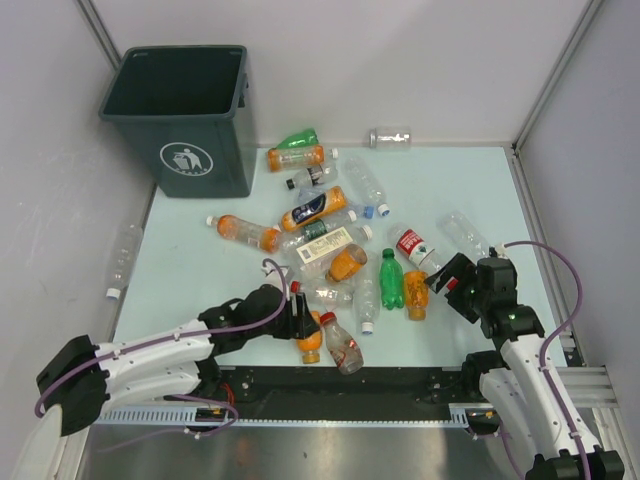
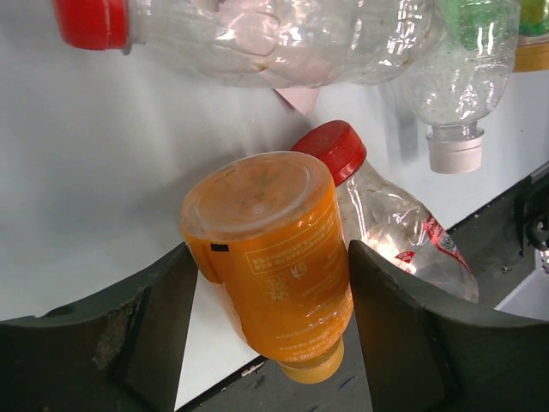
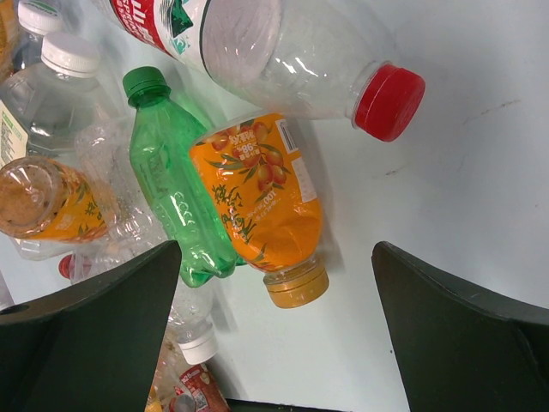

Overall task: Put the plastic bottles in the bin
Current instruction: Pick up the plastic bottle from the corner of the board, then place the plastic bottle in the trash bin, then pick up the plastic bottle from the corner of the board.

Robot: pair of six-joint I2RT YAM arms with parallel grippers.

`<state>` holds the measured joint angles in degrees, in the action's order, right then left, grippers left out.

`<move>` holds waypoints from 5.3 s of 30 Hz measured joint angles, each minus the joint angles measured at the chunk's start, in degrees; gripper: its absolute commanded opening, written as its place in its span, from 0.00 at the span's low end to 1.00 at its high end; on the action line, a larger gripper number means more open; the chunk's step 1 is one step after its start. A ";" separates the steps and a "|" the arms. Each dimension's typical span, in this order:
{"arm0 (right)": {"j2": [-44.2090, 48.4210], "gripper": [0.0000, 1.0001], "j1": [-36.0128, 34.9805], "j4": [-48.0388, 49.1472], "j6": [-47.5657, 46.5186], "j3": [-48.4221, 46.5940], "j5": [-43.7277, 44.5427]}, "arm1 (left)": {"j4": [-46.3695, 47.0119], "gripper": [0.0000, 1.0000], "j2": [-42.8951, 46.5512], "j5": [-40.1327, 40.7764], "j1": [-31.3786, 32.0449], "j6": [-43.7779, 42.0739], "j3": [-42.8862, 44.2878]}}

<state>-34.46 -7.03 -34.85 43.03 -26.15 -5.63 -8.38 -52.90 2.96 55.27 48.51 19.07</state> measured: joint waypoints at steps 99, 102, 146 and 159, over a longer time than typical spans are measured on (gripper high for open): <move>4.70 1.00 0.00 0.46 0.92 0.00 -1.27 | 8.90 1.00 -18.80 6.51 -54.88 -15.93 62.82; 4.98 1.00 0.00 0.11 0.90 0.00 -1.29 | 5.07 1.00 -14.73 3.91 -54.88 -14.45 57.59; 1.75 1.00 0.00 -1.33 -2.58 0.04 -0.44 | -2.99 1.00 4.83 3.69 -2.69 2.99 2.19; 2.03 1.00 0.00 -1.33 -2.67 0.04 -0.87 | 3.89 0.93 -9.18 2.91 4.85 14.38 2.19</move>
<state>-32.42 -7.03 -36.18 40.36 -26.11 -6.50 -4.49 -62.08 5.87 60.12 62.89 21.26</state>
